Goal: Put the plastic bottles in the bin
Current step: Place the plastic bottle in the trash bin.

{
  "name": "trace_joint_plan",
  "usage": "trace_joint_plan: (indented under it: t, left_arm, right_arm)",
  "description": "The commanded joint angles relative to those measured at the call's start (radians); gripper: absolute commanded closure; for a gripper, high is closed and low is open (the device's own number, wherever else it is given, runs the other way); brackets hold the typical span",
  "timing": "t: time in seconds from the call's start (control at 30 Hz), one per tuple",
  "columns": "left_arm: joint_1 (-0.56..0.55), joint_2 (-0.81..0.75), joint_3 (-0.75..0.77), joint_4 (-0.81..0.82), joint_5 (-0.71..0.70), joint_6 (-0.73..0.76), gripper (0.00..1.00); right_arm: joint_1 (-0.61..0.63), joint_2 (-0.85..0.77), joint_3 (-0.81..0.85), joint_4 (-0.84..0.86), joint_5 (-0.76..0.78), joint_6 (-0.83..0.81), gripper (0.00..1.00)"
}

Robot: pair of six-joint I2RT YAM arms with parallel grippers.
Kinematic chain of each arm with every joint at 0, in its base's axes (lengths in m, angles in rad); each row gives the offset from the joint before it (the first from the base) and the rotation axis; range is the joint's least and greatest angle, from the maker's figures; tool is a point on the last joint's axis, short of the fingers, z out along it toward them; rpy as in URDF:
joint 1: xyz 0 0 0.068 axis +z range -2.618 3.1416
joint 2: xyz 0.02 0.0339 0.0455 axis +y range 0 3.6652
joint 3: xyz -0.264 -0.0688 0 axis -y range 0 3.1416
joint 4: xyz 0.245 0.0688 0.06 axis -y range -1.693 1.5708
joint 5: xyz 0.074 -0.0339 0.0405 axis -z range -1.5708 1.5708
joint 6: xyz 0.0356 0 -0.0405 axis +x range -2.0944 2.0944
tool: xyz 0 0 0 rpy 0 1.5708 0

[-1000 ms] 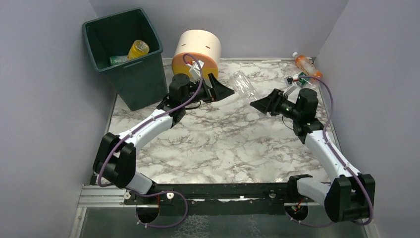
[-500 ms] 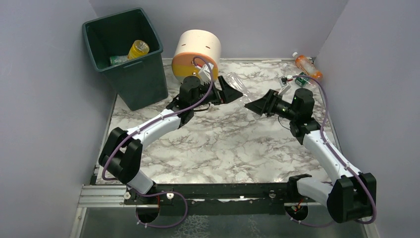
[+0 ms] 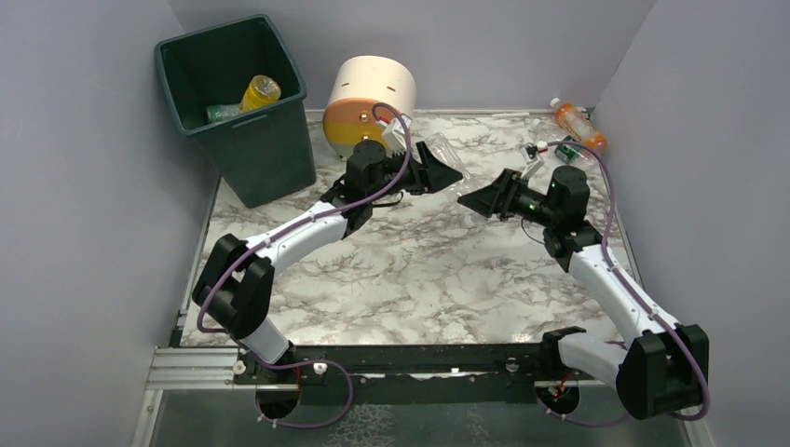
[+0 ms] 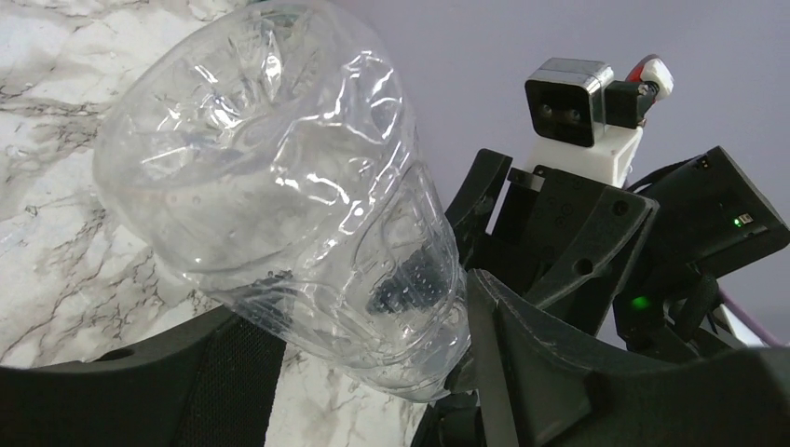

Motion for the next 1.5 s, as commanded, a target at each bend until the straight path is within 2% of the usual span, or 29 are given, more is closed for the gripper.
trace_joint_plan:
  t: [0.0,0.1,0.4,0.63,0.8,1.1,1.47]
  left_arm:
    - [-0.006,0.006,0.051,-0.023,-0.031,0.048,0.34]
    - [-0.004,0.002,0.078,-0.071,-0.046,0.077,0.34]
    - [0.024,-0.003,0.158,-0.183,-0.051,0.145,0.34]
    - [0.095,-0.026,0.186,-0.236,-0.024,0.175,0.34]
    - [0.199,-0.059,0.226,-0.317,0.010,0.216,0.34]
    - [0.442,-0.086,0.418,-0.425,0.131,0.246,0.33]
    - [0.721,-0.059,0.624,-0.412,0.252,0.167,0.31]
  right_arm:
    - [0.008,-0.026,0.049,-0.004,-0.010,-0.012,0.44]
    - [0.008,-0.032,0.067,-0.029,-0.001,-0.023,0.36]
    - [0.007,-0.050,0.105,-0.091,0.024,-0.052,0.24]
    - [0.008,-0.061,0.123,-0.129,0.053,-0.061,0.18]
    - [0.008,-0.066,0.147,-0.169,0.071,-0.081,0.17]
    - [0.007,-0.050,0.145,-0.174,0.064,-0.088,0.16]
    - [0.008,-0.035,0.147,-0.185,0.063,-0.098,0.16]
